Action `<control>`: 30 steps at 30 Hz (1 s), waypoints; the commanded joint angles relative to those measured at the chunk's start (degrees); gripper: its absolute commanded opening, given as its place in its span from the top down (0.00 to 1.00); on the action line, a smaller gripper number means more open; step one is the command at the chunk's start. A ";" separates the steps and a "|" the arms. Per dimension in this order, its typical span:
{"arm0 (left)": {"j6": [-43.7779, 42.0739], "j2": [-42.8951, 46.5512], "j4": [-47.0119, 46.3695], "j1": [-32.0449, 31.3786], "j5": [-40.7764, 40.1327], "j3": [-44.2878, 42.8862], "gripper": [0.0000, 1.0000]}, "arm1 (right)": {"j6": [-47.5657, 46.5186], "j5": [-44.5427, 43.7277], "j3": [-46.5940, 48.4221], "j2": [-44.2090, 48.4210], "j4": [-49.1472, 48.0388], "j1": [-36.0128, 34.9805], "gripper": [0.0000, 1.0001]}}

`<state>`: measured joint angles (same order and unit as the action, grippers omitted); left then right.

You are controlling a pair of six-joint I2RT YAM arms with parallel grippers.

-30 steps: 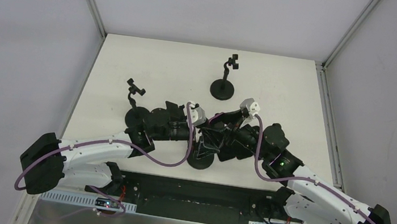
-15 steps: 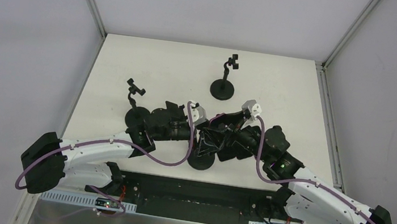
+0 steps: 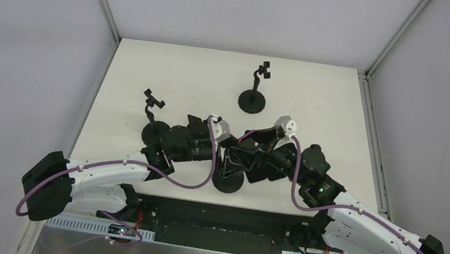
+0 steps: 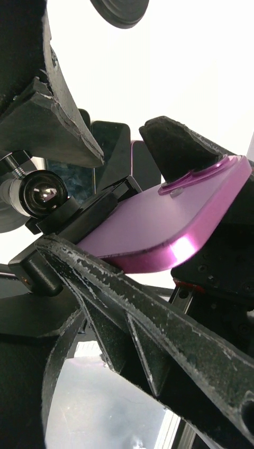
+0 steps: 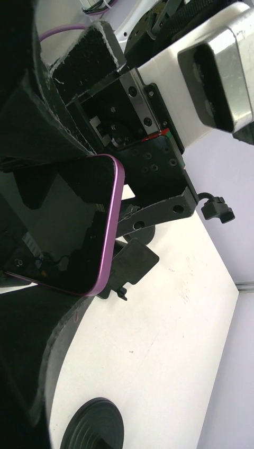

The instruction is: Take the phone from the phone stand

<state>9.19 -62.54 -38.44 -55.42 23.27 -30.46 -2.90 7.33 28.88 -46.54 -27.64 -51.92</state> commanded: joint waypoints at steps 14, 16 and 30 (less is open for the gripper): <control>14.68 1.48 1.87 3.13 4.79 1.78 1.00 | -8.81 -10.78 -1.16 -0.01 5.21 3.15 1.00; 14.75 2.02 1.95 3.12 3.68 2.31 1.00 | -8.56 -10.45 -1.03 0.05 5.14 3.17 1.00; 14.94 6.72 3.46 3.25 -7.44 5.68 1.00 | -7.63 -10.37 -1.01 0.12 4.88 3.24 1.00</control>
<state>17.17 -59.81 -41.28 -52.95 20.49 -27.40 -3.01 8.43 28.80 -46.57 -28.23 -51.86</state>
